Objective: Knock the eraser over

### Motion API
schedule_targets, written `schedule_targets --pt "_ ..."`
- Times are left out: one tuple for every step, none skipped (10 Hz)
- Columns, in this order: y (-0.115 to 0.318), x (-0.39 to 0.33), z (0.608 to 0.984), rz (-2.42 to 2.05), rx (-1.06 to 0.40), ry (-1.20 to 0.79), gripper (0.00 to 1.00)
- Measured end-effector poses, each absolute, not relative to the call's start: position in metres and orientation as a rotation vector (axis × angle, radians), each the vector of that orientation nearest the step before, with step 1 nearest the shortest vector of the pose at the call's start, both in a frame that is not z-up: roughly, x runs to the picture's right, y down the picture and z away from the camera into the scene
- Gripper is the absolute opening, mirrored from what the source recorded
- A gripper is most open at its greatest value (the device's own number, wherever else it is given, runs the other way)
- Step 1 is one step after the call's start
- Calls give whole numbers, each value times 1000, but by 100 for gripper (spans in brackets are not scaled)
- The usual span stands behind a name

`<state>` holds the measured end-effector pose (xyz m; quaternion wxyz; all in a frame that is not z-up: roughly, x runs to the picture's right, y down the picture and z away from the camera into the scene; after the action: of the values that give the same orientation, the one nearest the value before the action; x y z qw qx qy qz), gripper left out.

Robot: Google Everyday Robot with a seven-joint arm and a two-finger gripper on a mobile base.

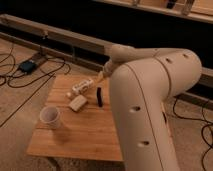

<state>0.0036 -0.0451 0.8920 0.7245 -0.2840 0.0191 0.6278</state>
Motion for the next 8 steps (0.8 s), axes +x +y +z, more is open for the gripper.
schedule_targets --pt "-44 5 892 1379 -626 43 60" --pt "-44 6 892 1369 -625 44 60" --pt "-43 6 892 1359 -626 43 60" --pt "-43 4 892 1351 -629 44 60" --pt "-43 2 892 1340 -633 44 60" --pt "-42 3 892 1334 -632 45 60" --pt "-42 3 893 1327 -631 46 60" --pt "-42 3 892 1317 -633 45 60"
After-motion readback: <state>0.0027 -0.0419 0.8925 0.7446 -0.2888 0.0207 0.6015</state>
